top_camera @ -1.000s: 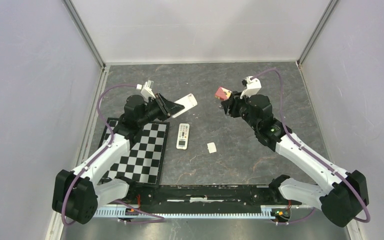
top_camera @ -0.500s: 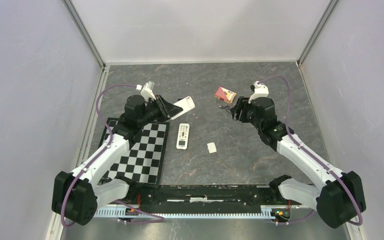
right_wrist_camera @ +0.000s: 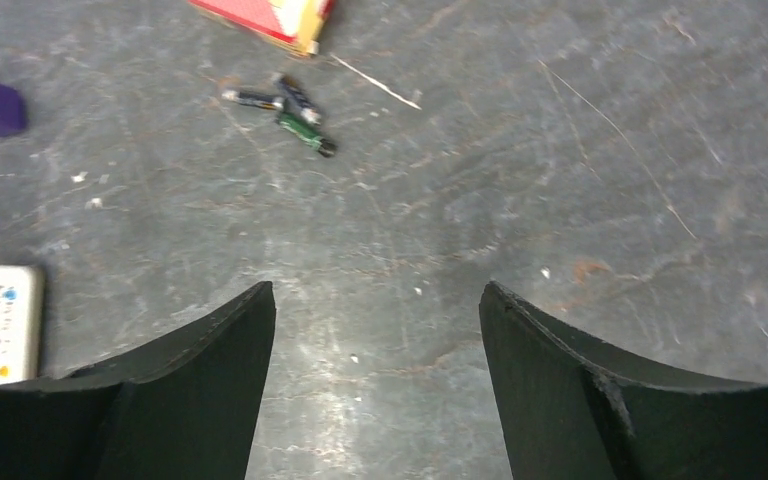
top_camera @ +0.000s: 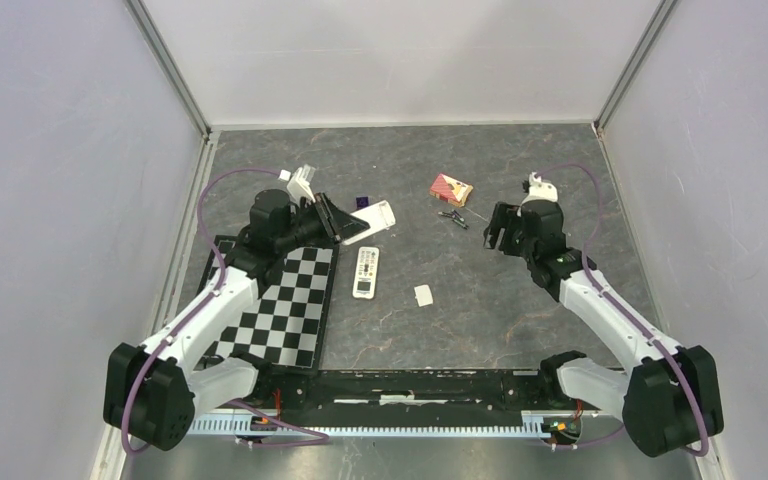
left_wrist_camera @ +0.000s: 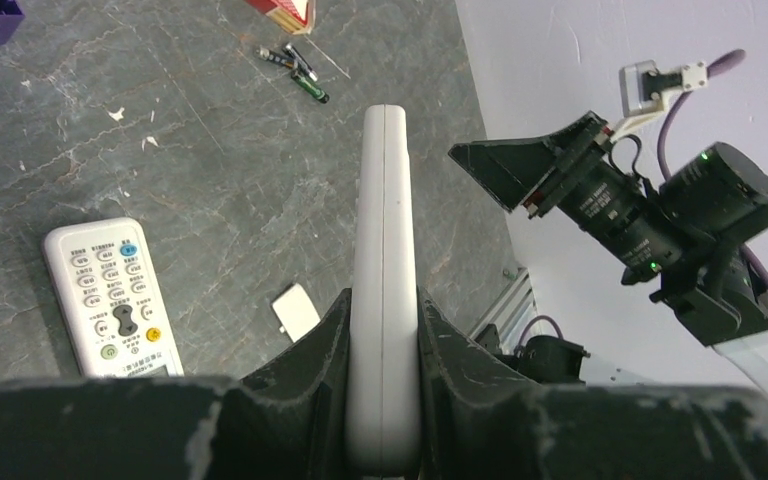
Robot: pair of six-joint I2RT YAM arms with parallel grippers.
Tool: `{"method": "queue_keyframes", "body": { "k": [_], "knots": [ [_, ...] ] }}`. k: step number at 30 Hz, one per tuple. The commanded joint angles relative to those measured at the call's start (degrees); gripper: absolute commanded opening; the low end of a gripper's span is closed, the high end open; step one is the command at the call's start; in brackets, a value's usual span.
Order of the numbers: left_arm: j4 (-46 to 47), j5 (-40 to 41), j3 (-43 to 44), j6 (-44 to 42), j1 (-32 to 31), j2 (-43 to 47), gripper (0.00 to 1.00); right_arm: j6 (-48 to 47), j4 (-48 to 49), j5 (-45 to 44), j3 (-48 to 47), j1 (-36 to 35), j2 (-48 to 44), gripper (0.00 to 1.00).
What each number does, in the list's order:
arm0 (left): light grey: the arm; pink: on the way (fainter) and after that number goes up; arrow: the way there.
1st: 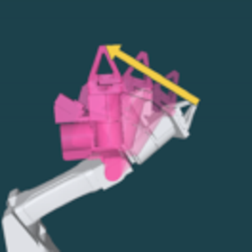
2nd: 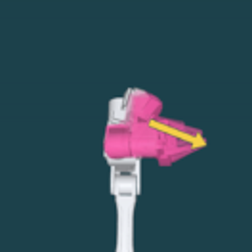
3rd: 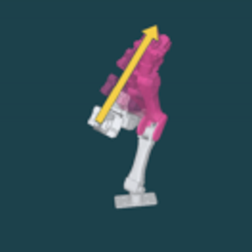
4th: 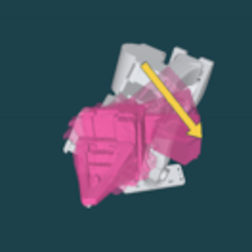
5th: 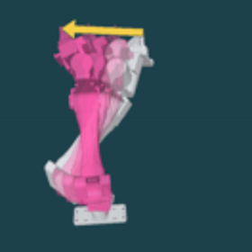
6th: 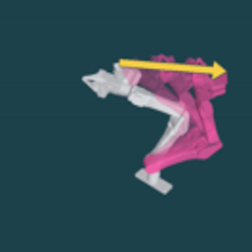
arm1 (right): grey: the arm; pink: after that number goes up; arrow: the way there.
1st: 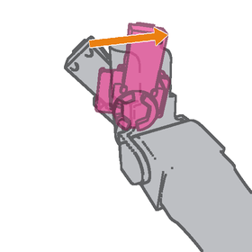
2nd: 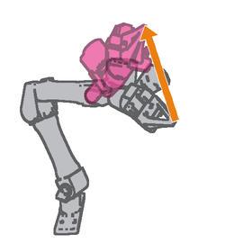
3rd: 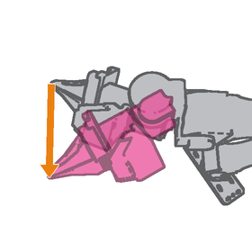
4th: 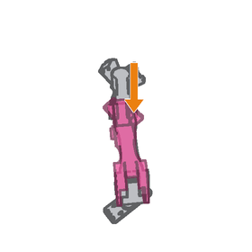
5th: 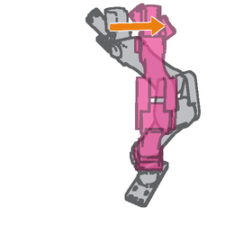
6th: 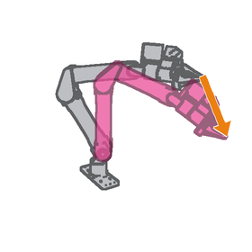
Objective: Load the batteries into the remote control
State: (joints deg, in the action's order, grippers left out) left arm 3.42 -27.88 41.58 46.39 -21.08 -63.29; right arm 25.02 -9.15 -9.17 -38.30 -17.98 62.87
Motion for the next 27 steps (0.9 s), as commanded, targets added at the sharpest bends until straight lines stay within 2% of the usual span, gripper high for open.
{"method": "queue_keyframes", "body": {
  "k": [1,4,6,8,12,14,23,27],
  "knots": [
    [-1.4,-3.27,3.37,-4.53,-0.12,0.23,0.02,0.81,-2.22,-0.64,1.6,3.65,0.84,0.78],
    [-2.45,-4.46,4.06,-5.17,-0.1,0.25,0.02,1.17,-2.92,-1.21,2.09,6.92,0.84,0.71],
    [-2.51,-5.45,4.3,-5.32,-0.13,0.34,0.02,1.13,-4.32,-4.74,2.01,9.88,0.85,0.68],
    [-2.54,-5.76,3.98,-5.43,-0.12,0.69,0.02,1.15,-6.45,-11.87,1.82,13.15,1.46,0.68],
    [-2.53,-6.67,3.25,-5.6,-0.11,1.22,0.02,1.97,-9.22,-30.34,1.06,22.24,4.47,0.76],
    [-2.65,-7.81,3.0,-5.77,-0.15,1.25,0.02,2.4,-9.43,-32.03,0.84,27.84,5.72,0.74],
    [-3.07,-9.38,1.71,-5.8,-0.13,1.61,0.02,2.65,-8.64,-39.15,5.45,40.64,5.99,0.52],
    [-3.07,-9.51,1.23,-5.75,-0.16,1.88,0.02,-1.91,-2.67,-38.04,9.33,45.07,5.83,0.39]
  ]
}}
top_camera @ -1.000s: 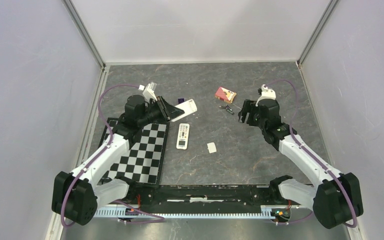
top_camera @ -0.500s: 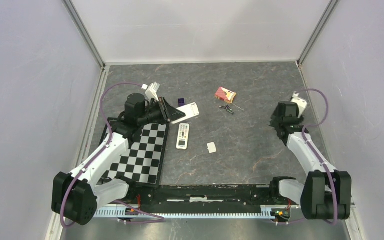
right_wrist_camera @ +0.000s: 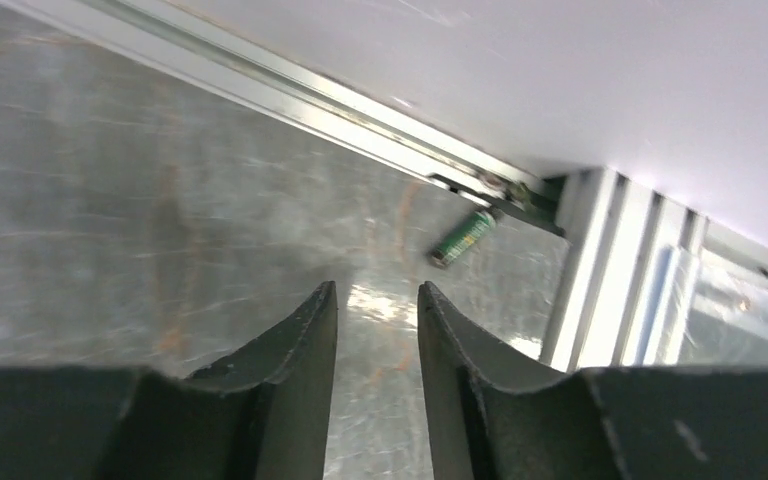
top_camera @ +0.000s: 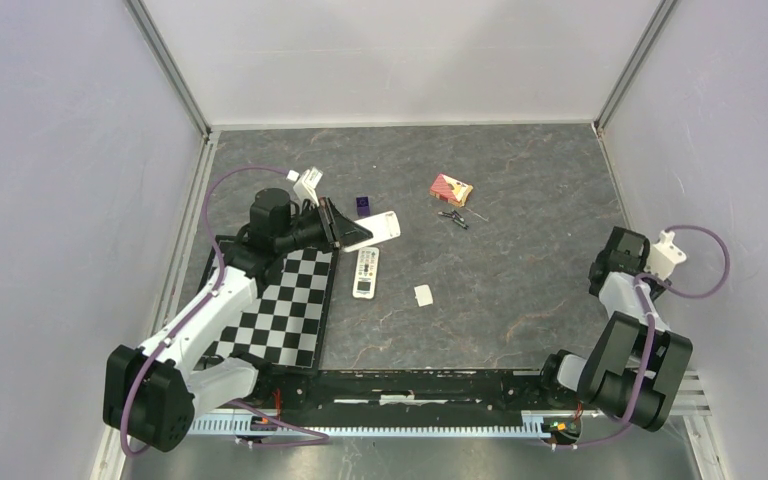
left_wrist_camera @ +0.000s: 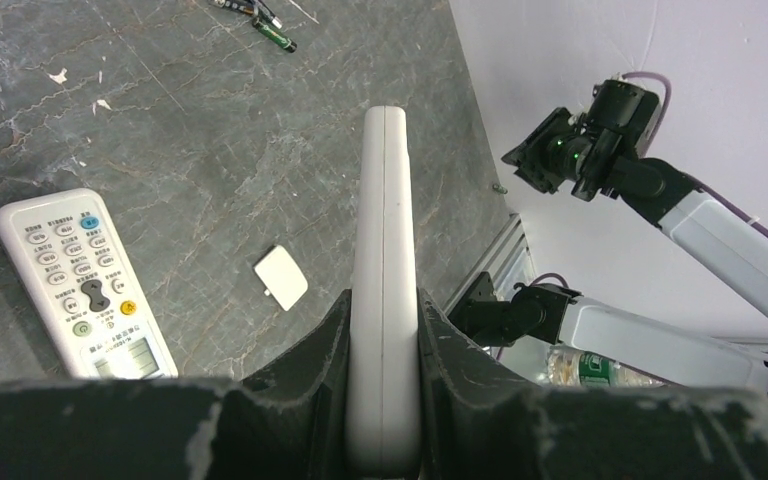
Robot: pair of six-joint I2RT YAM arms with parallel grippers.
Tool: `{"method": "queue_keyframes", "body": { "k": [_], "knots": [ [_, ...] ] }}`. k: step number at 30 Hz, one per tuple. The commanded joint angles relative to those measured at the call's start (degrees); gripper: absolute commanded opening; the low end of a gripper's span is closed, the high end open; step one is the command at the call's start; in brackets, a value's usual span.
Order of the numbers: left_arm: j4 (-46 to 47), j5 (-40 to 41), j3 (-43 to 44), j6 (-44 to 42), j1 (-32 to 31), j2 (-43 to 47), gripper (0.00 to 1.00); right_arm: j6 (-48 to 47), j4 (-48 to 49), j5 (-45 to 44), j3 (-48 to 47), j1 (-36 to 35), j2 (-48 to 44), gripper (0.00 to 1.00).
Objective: Load the batteries into the remote control
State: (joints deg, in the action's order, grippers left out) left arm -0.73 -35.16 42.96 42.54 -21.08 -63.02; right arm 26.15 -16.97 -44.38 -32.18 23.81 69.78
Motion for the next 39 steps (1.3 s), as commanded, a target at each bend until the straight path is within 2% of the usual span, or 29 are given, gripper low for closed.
{"method": "queue_keyframes", "body": {
  "k": [1,6,11,18,25,30,35,39],
  "knots": [
    [1.09,-2.36,-0.16,-1.93,-0.1,1.62,0.02,-3.54,6.04,-2.29,3.7,3.59,-0.94,0.38],
    [-0.65,-2.63,-0.21,-2.31,-0.14,2.03,0.02,-3.79,7.31,-6.89,4.69,4.72,0.19,0.39],
    [-0.06,-3.05,-0.7,-1.9,-0.16,2.16,0.02,-5.41,10.42,-7.03,4.44,6.38,2.7,0.53],
    [0.54,-3.95,-1.21,-1.38,-0.12,2.74,0.02,-5.51,12.52,-2.19,3.74,13.14,6.5,0.52],
    [0.51,-4.85,-1.73,-0.9,-0.14,3.31,0.02,-7.23,15.95,1.3,3.09,13.45,8.23,0.67],
    [2.93,-5.53,-2.22,-0.27,-0.15,3.1,0.02,-6.38,16.05,0.51,3.48,13.67,8.2,0.67],
    [3.08,-5.79,-2.12,-0.18,-0.21,3.04,0.02,-3.98,14.94,-0.39,5.78,14.24,6.23,0.61],
    [3.75,-6.27,-2.32,0.29,-0.13,2.69,0.02,-2.1,14.39,1.0,7.9,16.05,4.28,0.61]
  ]
}}
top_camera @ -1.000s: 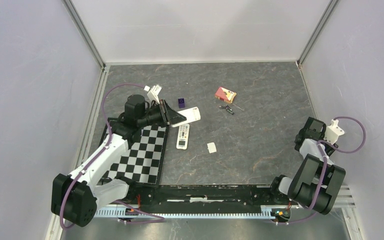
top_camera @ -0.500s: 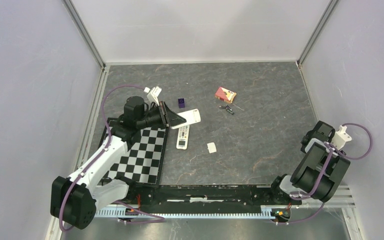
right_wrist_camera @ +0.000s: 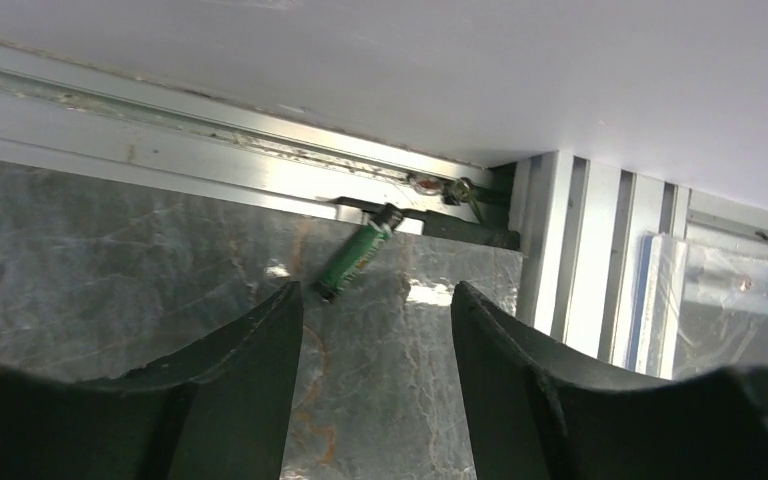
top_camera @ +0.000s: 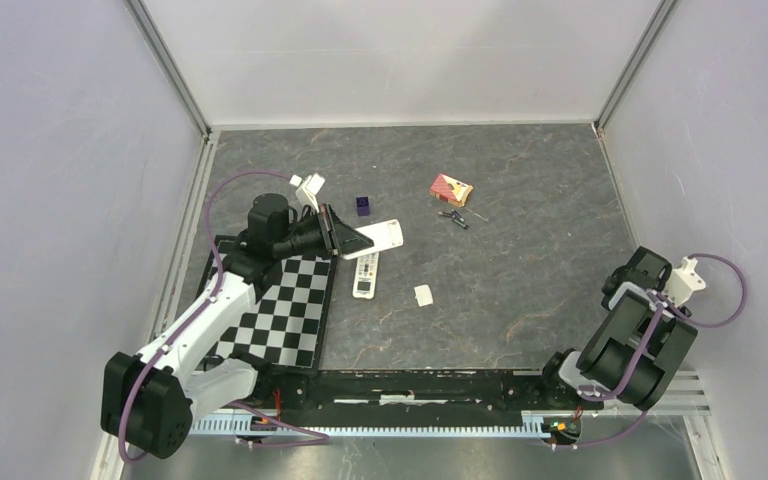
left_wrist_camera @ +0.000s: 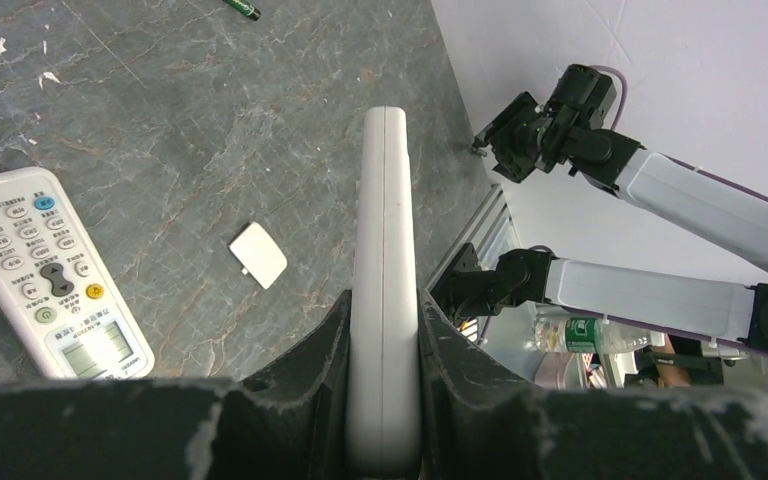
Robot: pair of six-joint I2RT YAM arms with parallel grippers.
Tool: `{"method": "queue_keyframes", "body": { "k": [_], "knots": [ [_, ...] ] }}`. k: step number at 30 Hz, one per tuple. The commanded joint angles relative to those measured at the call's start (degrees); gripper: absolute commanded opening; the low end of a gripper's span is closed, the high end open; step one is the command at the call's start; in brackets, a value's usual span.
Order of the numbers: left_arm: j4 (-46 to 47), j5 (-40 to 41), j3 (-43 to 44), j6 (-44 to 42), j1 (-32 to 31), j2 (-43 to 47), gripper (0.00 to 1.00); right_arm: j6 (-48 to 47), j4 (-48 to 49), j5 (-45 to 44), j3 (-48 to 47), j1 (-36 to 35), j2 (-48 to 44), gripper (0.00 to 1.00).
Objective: Load the batteries into the remote control
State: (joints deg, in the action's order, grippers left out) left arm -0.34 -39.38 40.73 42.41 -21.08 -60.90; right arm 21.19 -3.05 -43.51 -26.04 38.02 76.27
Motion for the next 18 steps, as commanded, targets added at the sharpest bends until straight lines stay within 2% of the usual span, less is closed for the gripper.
{"method": "queue_keyframes", "body": {
  "k": [1,9,12,18],
  "knots": [
    [3.65,-2.26,-0.27,0.6,-0.19,0.57,0.02,2.56,0.46,0.91,1.35,2.25,-1.77,0.62],
    [4.03,-2.37,-0.33,0.65,-0.15,0.72,0.02,-0.25,0.52,6.9,-2.65,2.84,0.01,0.68],
    [4.21,-2.68,-0.26,0.83,-0.19,0.57,0.02,0.11,0.53,6.28,-2.64,2.83,-0.37,0.71],
    [4.3,-2.82,-0.47,0.74,-0.21,0.83,0.02,2.14,0.5,5.6,-2.5,3.21,1.42,0.66]
  ]
}}
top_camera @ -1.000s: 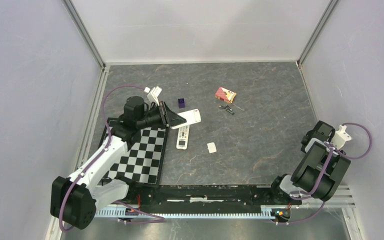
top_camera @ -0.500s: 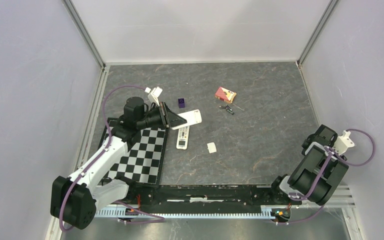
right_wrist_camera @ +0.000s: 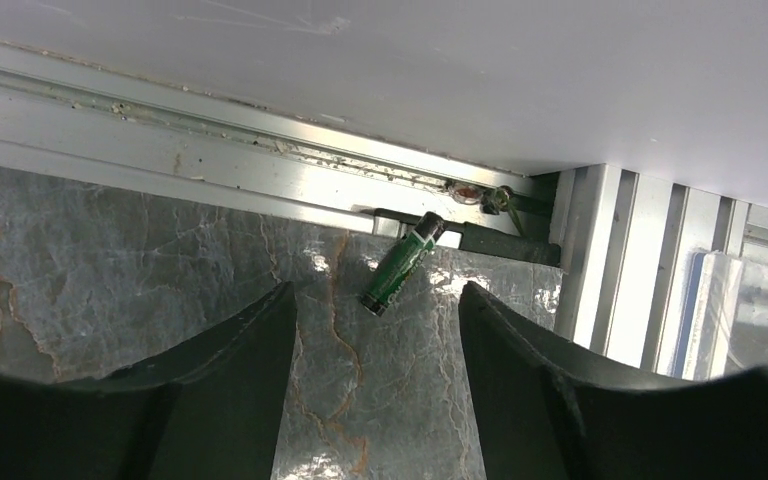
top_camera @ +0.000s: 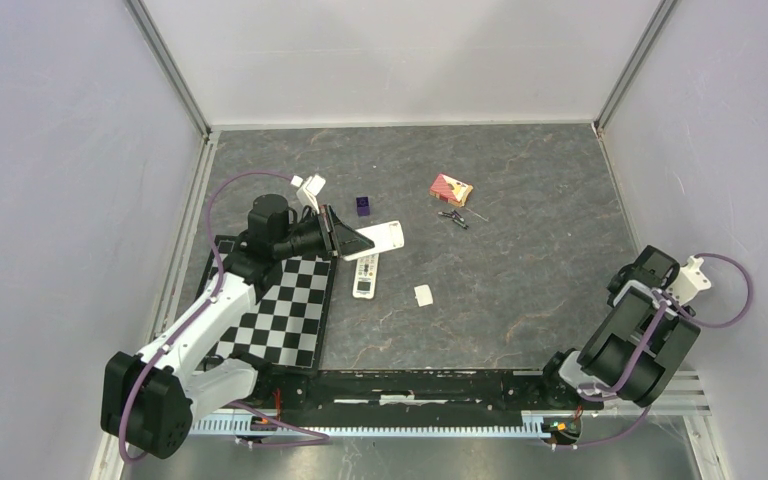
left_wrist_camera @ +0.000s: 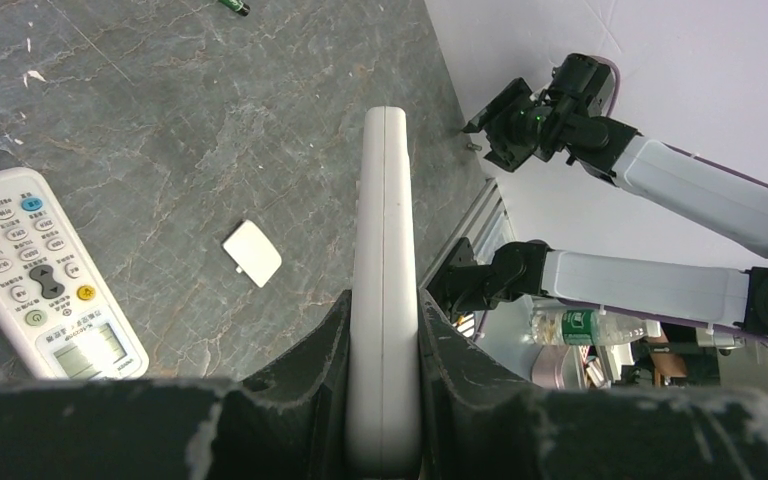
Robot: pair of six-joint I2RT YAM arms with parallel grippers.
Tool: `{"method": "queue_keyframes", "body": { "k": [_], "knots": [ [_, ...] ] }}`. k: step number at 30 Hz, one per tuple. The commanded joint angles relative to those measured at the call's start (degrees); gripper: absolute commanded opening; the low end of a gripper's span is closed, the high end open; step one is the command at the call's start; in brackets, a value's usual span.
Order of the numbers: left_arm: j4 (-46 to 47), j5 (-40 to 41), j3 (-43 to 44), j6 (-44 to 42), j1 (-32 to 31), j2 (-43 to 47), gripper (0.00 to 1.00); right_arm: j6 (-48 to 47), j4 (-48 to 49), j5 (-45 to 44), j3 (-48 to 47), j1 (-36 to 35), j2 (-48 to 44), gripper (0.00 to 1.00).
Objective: Load the batteries into the remote control
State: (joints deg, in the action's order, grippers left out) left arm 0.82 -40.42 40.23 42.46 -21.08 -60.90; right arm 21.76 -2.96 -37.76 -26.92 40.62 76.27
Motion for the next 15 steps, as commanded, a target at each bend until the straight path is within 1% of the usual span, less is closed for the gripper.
{"method": "queue_keyframes", "body": {
  "k": [1,11,14,15],
  "knots": [
    [3.22,-1.76,0.06,0.76,-0.14,0.74,0.02,1.85,0.47,-0.24,-1.73,0.76,1.62,0.64],
    [4.09,-2.23,-0.2,1.22,-0.11,0.31,0.02,1.52,0.55,-0.61,-3.85,1.07,4.62,0.48],
    [4.1,-2.28,-0.17,1.22,-0.13,0.19,0.02,1.29,0.5,-0.86,-3.29,1.09,4.95,0.46],
    [4.19,-2.33,-0.27,1.31,-0.21,0.23,0.02,1.15,0.42,-1.04,-2.3,1.06,4.26,0.47]
  ]
}}
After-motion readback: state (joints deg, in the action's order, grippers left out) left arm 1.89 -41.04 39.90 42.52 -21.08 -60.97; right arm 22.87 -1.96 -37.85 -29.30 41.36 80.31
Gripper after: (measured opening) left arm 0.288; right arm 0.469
